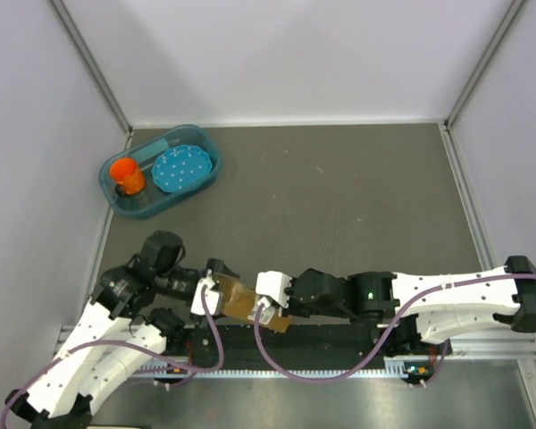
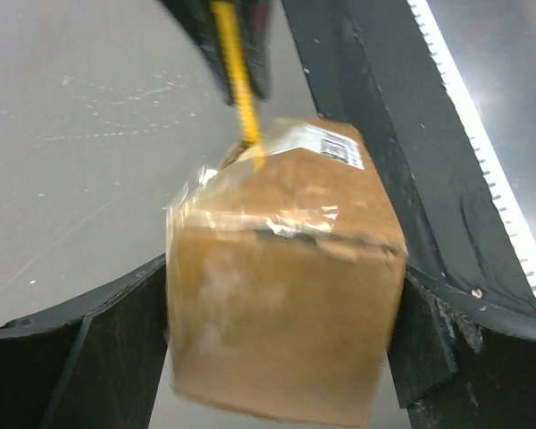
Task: Unpack the express box
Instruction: Cut the express box at the center of the board.
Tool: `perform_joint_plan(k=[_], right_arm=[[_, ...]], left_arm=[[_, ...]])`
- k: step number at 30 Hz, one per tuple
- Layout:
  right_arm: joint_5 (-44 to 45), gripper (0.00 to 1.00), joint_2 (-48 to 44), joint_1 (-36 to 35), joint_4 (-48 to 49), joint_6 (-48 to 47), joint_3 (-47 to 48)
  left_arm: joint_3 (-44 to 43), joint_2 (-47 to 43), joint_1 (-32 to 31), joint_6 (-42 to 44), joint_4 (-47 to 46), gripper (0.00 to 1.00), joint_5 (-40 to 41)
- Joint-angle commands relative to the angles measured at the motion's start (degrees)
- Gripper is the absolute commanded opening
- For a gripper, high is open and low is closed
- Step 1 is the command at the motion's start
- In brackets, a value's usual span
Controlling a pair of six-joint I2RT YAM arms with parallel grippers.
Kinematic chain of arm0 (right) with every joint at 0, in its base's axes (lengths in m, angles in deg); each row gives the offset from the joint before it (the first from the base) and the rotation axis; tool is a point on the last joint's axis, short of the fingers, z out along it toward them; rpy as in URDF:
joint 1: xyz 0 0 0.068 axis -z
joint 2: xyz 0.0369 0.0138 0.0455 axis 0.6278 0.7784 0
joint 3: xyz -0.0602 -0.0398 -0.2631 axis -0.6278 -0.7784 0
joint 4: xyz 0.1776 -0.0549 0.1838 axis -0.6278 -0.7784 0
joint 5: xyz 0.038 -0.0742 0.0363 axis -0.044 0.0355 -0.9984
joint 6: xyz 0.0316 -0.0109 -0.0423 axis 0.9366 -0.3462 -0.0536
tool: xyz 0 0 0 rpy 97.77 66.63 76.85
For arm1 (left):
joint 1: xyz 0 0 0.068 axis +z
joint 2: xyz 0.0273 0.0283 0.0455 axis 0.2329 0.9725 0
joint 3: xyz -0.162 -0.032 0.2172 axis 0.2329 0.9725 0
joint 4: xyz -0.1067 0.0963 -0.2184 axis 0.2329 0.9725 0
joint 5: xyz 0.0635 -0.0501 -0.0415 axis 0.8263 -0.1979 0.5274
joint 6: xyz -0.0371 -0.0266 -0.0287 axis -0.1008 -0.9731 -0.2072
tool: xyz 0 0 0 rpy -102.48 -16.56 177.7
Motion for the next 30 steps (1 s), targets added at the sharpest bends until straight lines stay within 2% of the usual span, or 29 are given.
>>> perform_joint_plan(k=[1, 5, 11, 21, 25, 30], right_arm=[[3.6, 0.00, -0.2, -3.6, 6.6, 2.8, -1.7], [6.1, 0.00, 0.6, -5.1, 9.1, 6.2, -3.5], [14.7, 0.00, 0.8, -7.7, 15.5, 10.0, -7.8], [35.1, 0.00, 5.8, -12.8, 33.3, 11.6, -14.1], [40.2, 0.00, 10.7, -13.5, 35.5, 13.0, -13.4], [46.6, 0.00, 11.3, -14.0, 37.7, 13.2, -14.1]], left_arm=[[-6.6, 3.7, -0.1, -7.5, -6.4, 0.99, 0.1], [-12.0, 8.7, -1.3, -12.7, -5.3, 0.99, 3.6], [-16.5, 13.0, -3.0, -17.5, -4.0, 0.99, 5.2], [-18.6, 18.2, -5.6, -26.6, -9.7, 0.99, 14.5], [-25.0, 23.2, -6.1, -30.5, -9.1, 0.99, 19.7], [-30.7, 28.4, -7.3, -33.8, -6.4, 0.99, 24.2]])
